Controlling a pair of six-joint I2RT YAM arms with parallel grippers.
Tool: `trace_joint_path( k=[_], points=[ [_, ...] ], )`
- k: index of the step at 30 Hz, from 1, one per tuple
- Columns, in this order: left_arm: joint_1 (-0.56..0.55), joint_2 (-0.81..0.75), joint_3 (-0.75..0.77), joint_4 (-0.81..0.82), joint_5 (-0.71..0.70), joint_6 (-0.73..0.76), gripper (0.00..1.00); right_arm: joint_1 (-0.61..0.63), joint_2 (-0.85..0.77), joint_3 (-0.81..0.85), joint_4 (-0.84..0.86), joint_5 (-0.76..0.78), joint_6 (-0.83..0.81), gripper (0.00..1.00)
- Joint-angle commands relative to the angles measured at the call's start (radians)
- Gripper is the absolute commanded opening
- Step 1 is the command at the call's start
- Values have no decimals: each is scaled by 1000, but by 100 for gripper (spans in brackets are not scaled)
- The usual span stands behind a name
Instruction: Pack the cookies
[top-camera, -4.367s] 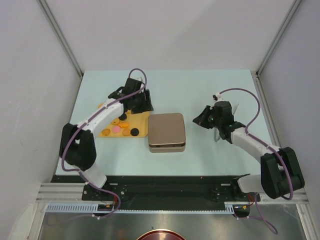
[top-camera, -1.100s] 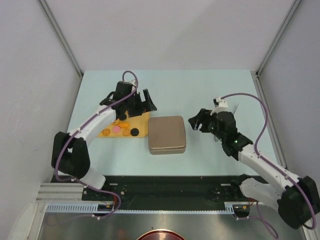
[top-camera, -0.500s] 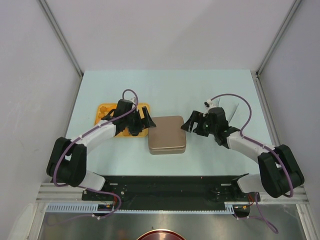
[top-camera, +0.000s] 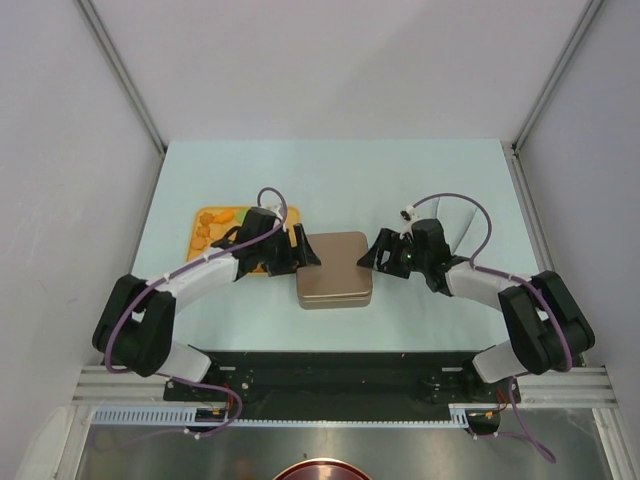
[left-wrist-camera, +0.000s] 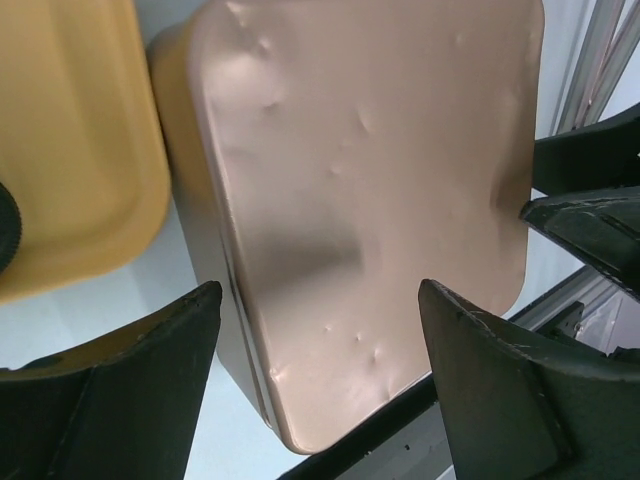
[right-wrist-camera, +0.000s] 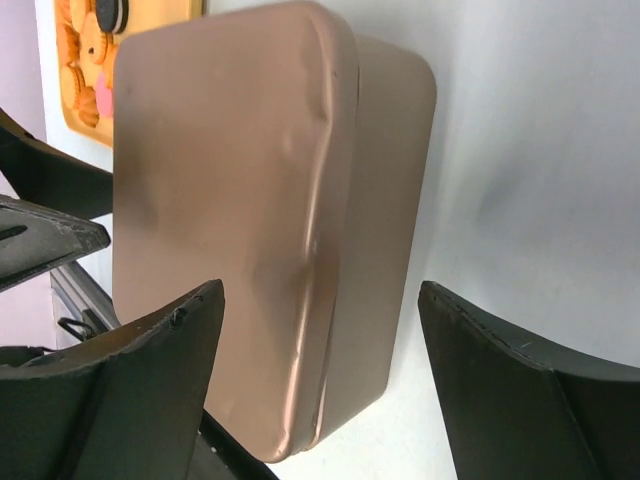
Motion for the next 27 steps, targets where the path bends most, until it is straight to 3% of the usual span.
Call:
trace_joint_path(
  k=[1, 13, 21, 27],
  points=[
    [-21, -8, -13, 51, 27, -17, 82, -3, 3, -36, 66, -39, 1, 81],
    [-47, 2, -42, 69, 36, -17, 75, -3, 34, -104, 133, -74, -2, 61],
    [-77, 13, -28, 53, 31, -11, 87, 0, 71, -125, 152, -82, -5, 66],
    [-105, 4, -36, 49, 13, -6, 85, -2, 85, -168, 196, -92, 3, 59]
  ],
)
